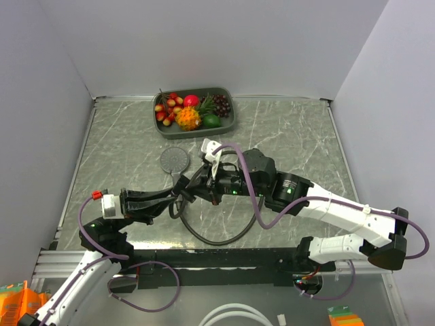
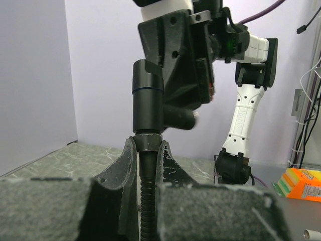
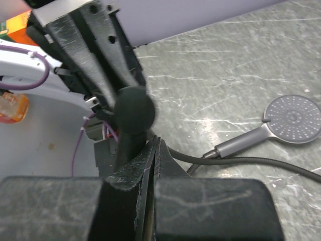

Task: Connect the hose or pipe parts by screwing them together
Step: Install the adaptor on the pipeline.

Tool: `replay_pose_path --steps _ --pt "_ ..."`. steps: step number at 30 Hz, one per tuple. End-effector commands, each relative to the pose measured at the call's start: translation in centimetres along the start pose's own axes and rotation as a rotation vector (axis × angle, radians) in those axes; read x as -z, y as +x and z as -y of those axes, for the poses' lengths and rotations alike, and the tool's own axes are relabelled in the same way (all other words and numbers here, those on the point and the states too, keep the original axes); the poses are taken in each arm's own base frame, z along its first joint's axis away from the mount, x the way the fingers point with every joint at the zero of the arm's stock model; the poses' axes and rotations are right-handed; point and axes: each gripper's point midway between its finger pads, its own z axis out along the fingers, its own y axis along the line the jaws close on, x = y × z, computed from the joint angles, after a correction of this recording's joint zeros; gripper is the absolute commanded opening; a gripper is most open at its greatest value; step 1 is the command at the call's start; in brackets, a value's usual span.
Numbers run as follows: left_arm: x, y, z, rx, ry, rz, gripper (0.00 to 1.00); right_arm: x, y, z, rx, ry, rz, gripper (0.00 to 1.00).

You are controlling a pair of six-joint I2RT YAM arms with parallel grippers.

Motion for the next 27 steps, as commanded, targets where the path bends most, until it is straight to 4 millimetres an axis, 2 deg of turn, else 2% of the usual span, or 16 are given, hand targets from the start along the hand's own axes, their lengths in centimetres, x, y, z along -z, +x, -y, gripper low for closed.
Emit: replay_pose_path --steps 1,4,10,16,27 --pt "-0.7 -3.5 0.2 -0.087 -0.006 0.097 0.01 0.9 -2.3 -2.4 0.011 -0.053 0.060 0.00" --pt "-0.8 -3.5 0.1 -0.089 -0.011 0.097 0.01 1.0 -2.2 -2.9 0.012 -0.059 0.060 0.00" --pt "-0.8 -3.4 0.1 -0.086 -0.011 0.094 0.01 1.5 -3.8 -3.8 0.037 -0.068 0.109 0.00" --pt "-0.7 -3.3 0.1 -0.084 -0.011 0.090 0.01 0.4 -5.5 -4.6 0.064 -0.091 0.144 0.00" --pt "-0.7 -3.3 0.1 -0.088 -0.009 0.090 0.01 -2.0 -6.8 -4.0 0.085 -0.056 0.143 0.00"
